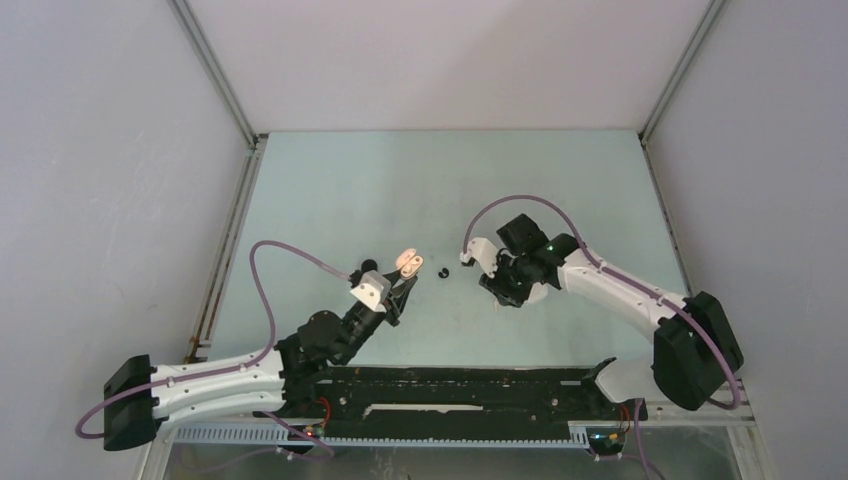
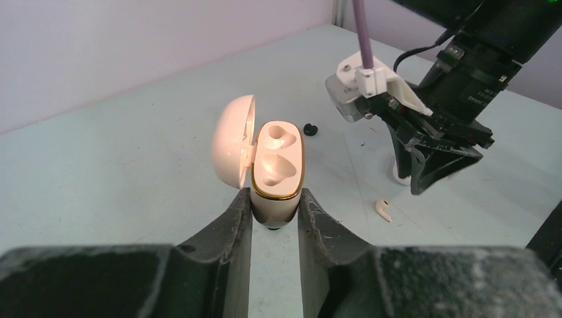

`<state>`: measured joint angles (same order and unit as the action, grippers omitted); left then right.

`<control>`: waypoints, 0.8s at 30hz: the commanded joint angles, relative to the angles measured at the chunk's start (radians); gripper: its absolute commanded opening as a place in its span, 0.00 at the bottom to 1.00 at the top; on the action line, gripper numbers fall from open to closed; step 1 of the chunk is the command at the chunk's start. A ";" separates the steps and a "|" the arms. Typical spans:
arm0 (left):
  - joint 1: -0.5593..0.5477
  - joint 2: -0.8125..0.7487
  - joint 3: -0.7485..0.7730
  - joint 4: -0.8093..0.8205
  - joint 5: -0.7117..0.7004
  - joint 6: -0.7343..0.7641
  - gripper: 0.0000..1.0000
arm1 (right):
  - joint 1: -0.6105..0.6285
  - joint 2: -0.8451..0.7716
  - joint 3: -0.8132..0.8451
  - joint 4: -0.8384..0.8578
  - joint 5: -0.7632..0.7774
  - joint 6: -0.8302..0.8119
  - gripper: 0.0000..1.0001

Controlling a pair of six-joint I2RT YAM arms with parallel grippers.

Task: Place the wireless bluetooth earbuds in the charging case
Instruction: Pick up the earbud from the center of the board.

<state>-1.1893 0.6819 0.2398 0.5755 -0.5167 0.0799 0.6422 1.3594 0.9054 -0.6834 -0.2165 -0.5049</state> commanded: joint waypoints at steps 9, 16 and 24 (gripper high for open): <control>-0.006 -0.003 0.082 -0.029 -0.006 0.021 0.00 | -0.127 0.246 0.136 -0.070 -0.158 0.393 0.39; -0.006 -0.007 0.080 -0.023 -0.008 0.009 0.00 | -0.125 0.329 0.205 -0.057 -0.094 0.490 0.45; -0.006 -0.013 0.076 -0.024 -0.009 0.014 0.00 | -0.119 0.436 0.279 -0.084 -0.028 0.554 0.41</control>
<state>-1.1893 0.6792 0.2844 0.5278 -0.5175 0.0795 0.5159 1.7500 1.1313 -0.7540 -0.2974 -0.0116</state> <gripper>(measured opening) 0.286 0.430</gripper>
